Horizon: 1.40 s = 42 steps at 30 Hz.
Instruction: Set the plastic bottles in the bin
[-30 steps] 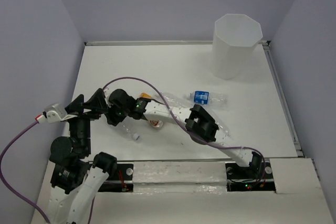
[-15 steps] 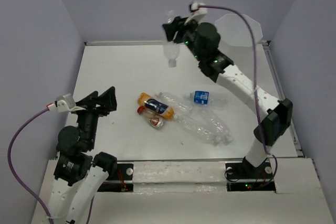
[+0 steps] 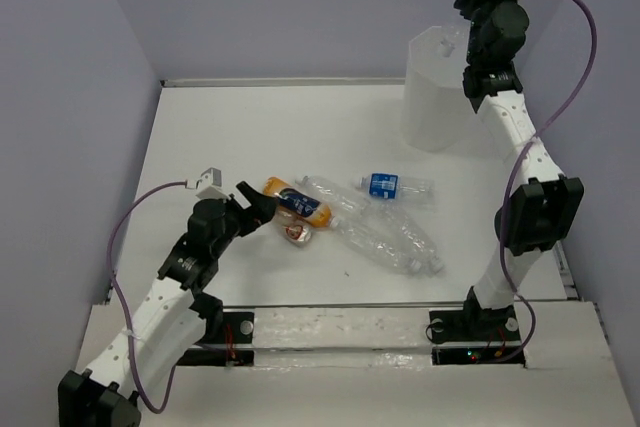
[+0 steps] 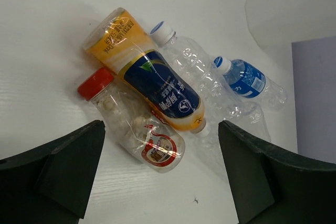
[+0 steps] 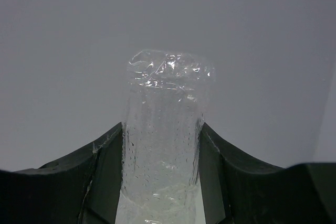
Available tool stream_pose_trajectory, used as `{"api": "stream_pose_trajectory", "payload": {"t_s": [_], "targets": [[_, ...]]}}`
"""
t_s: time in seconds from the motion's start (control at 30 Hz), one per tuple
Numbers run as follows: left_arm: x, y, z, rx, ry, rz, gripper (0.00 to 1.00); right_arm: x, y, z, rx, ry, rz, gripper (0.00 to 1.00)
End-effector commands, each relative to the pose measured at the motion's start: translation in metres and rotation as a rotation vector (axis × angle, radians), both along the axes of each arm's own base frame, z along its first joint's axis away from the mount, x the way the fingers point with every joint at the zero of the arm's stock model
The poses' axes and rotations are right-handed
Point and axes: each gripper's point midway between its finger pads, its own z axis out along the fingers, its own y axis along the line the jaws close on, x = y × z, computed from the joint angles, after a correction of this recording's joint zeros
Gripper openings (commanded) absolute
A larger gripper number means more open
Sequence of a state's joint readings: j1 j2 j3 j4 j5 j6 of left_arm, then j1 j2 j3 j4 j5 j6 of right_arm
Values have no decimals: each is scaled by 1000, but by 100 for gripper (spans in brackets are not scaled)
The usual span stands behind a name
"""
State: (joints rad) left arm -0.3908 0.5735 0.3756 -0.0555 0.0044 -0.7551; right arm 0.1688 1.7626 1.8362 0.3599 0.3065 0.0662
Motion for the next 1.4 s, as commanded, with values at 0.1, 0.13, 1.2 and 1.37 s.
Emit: {"api": "stream_pose_trajectory", "payload": {"t_s": [0.1, 0.13, 1.2, 1.37], "targets": [[23, -17, 16, -96, -67, -10, 99, 40, -52, -1, -108, -43, -104, 27], [27, -18, 13, -88, -54, -5, 99, 44, -50, -6, -126, -33, -100, 28], [96, -27, -42, 138, 77, 190, 99, -187, 211, -264, -162, 609, 792, 82], [103, -31, -51, 159, 99, 201, 99, -201, 199, -310, -209, 783, 765, 85]]}}
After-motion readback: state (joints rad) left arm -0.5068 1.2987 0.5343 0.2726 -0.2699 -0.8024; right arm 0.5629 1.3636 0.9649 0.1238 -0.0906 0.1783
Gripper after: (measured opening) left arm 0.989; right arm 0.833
